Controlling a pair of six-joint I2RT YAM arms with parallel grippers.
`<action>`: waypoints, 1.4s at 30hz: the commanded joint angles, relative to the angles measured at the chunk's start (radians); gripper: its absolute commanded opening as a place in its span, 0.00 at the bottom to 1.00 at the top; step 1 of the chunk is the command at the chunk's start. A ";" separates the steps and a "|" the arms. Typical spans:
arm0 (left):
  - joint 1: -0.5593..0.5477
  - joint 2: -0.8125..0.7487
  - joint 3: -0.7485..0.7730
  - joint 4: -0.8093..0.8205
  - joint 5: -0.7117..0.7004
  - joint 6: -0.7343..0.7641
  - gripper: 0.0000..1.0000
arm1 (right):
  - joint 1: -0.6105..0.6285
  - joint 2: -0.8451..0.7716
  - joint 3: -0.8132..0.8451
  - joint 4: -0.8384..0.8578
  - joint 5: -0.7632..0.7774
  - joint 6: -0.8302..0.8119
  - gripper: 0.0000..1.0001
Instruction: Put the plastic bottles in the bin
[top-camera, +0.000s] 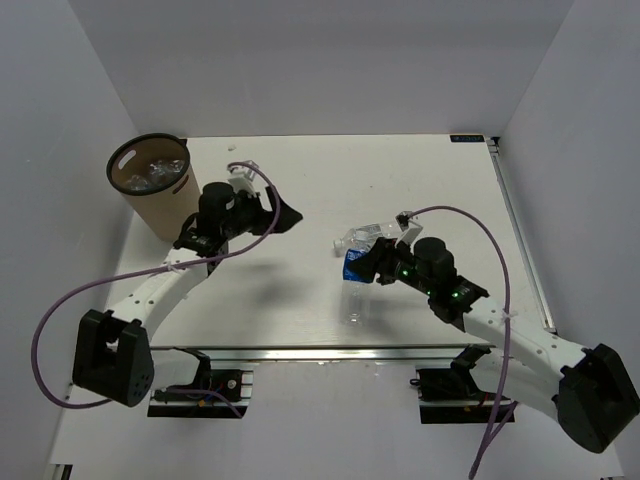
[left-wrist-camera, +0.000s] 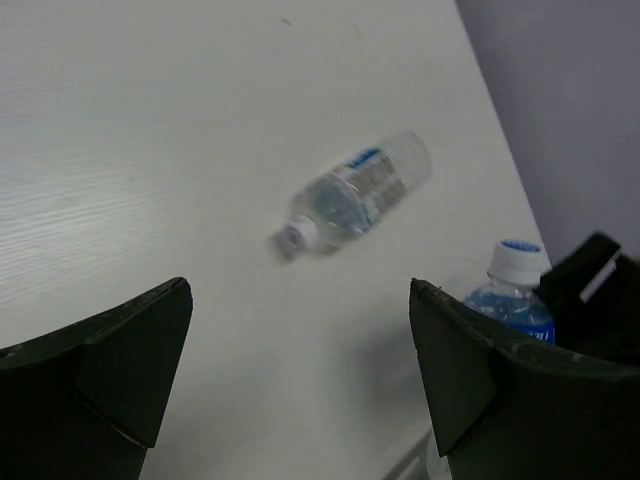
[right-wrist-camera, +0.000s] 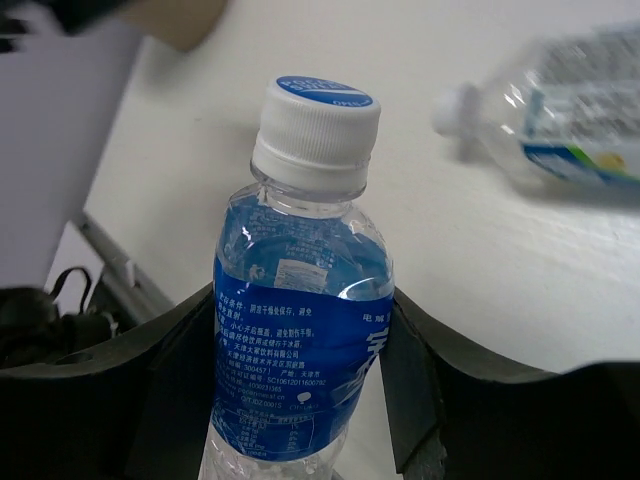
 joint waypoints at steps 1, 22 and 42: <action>-0.065 0.021 -0.031 0.198 0.268 -0.046 0.98 | 0.008 -0.060 -0.014 0.187 -0.165 -0.176 0.23; -0.350 0.156 -0.077 0.551 0.480 -0.112 0.98 | 0.003 -0.013 0.144 0.354 0.053 0.141 0.15; -0.312 0.159 0.197 0.116 0.104 0.072 0.00 | -0.012 -0.133 0.245 -0.175 0.605 -0.019 0.89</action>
